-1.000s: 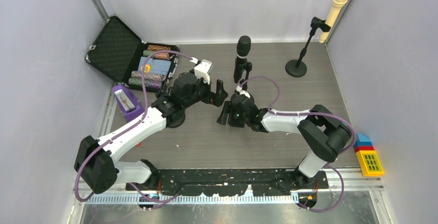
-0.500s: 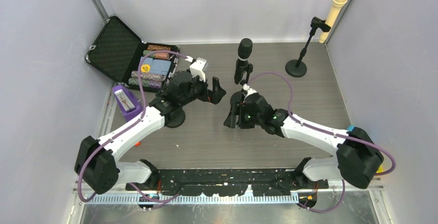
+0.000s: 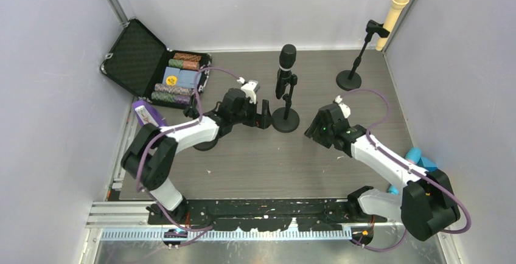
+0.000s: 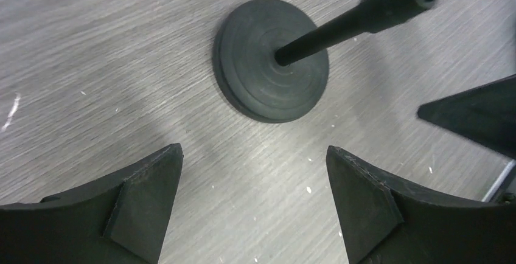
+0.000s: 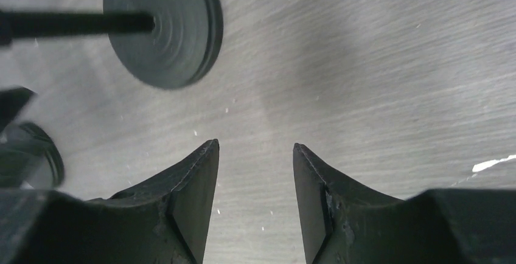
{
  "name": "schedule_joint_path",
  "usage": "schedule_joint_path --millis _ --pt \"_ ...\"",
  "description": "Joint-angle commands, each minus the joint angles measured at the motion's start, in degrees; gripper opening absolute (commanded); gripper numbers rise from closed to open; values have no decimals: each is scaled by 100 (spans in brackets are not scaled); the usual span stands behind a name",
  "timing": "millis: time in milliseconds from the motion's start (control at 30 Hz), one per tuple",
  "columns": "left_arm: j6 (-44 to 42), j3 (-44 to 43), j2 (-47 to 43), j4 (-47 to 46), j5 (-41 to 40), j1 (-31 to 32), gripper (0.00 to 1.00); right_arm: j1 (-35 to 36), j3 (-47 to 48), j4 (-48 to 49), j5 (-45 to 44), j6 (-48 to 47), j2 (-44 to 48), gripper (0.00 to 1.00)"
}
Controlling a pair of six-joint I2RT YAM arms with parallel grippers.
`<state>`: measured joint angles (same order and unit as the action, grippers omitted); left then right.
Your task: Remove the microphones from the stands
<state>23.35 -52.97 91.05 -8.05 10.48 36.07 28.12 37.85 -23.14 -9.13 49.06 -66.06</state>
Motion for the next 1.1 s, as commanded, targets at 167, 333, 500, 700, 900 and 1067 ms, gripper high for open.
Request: schedule_joint_path --millis 167,333,500,700,900,1067 --pt "351 -404 1380 -1637 446 -63 85 -1067 695 773 1038 159 -1077 53" --pt "708 -494 1916 -2348 711 -239 79 -1199 1128 1089 1449 179 -1952 52" --pt "872 -555 2335 -2853 880 -259 75 -1232 1455 1222 1507 147 -2504 50" --pt "916 -532 2522 -2875 1035 -266 69 -1256 1847 1156 1853 -124 -3158 48" --pt "929 -216 2453 -3107 1339 -133 59 -1256 2097 1094 2424 -701 -3604 47" --pt "1014 194 2288 -3446 1333 49 56 -1256 2394 849 2990 -1291 -3898 49"
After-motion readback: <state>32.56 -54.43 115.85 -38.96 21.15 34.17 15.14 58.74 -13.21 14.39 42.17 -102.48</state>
